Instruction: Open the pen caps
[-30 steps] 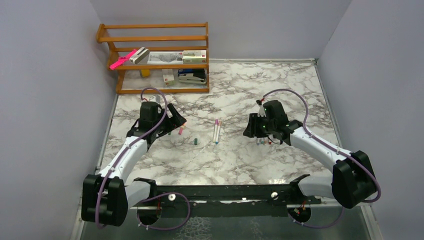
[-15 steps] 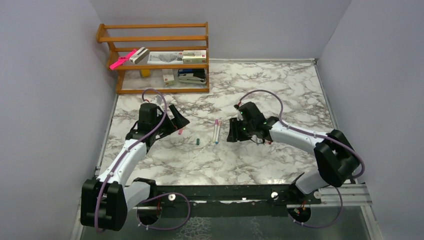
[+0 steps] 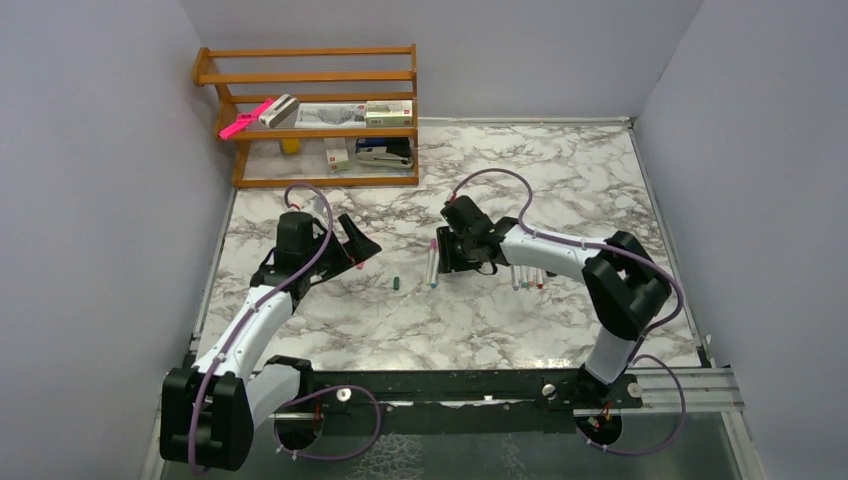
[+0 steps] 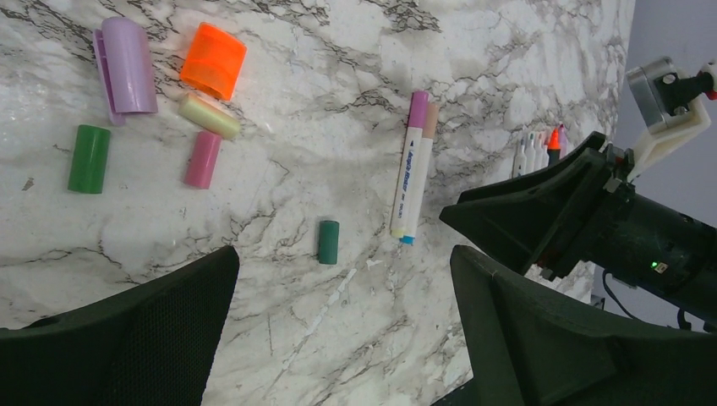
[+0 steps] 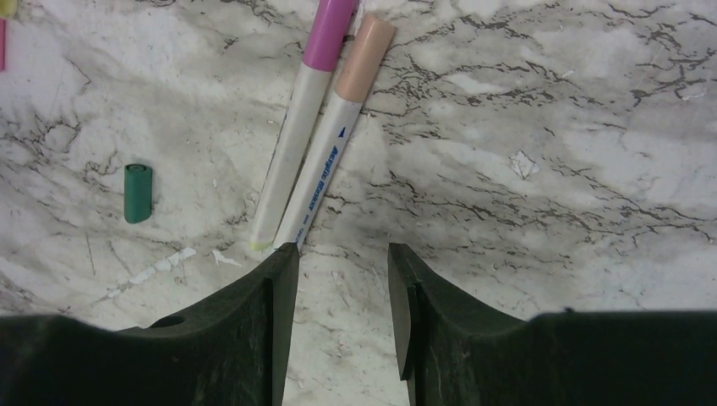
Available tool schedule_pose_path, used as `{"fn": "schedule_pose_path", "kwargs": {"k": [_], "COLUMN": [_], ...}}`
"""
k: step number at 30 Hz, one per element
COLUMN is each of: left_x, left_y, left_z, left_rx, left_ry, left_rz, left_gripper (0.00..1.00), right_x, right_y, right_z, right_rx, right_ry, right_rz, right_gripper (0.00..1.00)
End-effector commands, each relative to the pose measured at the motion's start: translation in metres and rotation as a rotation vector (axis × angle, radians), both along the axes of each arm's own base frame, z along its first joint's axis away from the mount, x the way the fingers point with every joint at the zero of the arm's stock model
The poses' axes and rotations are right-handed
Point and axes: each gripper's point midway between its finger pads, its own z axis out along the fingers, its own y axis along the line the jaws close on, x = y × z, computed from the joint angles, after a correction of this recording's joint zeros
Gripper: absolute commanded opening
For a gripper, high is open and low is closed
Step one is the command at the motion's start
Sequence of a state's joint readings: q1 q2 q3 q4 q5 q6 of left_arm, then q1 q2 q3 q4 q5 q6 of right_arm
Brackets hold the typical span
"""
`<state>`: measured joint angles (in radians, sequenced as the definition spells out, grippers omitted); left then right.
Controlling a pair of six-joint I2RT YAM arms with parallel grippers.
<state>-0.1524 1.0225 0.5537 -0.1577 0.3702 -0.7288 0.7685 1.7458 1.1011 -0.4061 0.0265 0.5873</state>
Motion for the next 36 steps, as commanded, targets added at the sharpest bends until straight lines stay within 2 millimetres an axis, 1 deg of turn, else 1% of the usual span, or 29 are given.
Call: {"fn": "schedule_pose_path", "kwargs": {"k": [1, 7, 10, 14, 20, 25, 32, 34, 36], "left_x": [-0.002, -0.003, -0.004, -0.003, -0.004, -0.004, -0.004, -0.004, -0.004], "left_y": [-0.004, -0.006, -0.006, -0.006, -0.006, -0.006, -0.007, -0.006, -0.007], "left_z": [0.007, 0.006, 0.006, 0.006, 0.005, 0.004, 0.005, 0.005, 0.006], "left_rx": [-0.033, -0.039, -0.04, -0.04, -0.038, -0.038, -0.04, -0.042, -0.045], "left_ry": [-0.03, -0.032, -0.032, -0.035, -0.033, -0.031, -0.034, -0.034, -0.033], "left_rz": [-0.022, -0.03, -0.03, -0.032, -0.034, -0.035, -0.036, -0.035, -0.037], "left_gripper": [0.99, 0.99, 0.99, 0.99, 0.99, 0.99, 0.99, 0.99, 0.99], "right_x": [0.01, 0.016, 0.018, 0.02, 0.02, 0.02, 0.016, 0.013, 0.01], "right_y": [0.004, 0.017, 0.018, 0.012, 0.007, 0.004, -0.012, -0.019, -0.024], "right_z": [-0.004, -0.004, -0.008, -0.014, -0.023, -0.032, -0.035, -0.037, -0.04], "right_rx": [-0.055, -0.074, -0.105, -0.158, -0.189, -0.223, -0.275, -0.293, -0.3], "right_ry": [-0.017, -0.023, -0.022, -0.016, -0.011, -0.001, -0.017, -0.017, -0.014], "right_rz": [-0.046, -0.047, -0.058, -0.084, -0.095, -0.097, -0.11, -0.108, -0.107], "right_gripper": [0.44, 0.44, 0.44, 0.42, 0.38, 0.36, 0.31, 0.28, 0.22]}}
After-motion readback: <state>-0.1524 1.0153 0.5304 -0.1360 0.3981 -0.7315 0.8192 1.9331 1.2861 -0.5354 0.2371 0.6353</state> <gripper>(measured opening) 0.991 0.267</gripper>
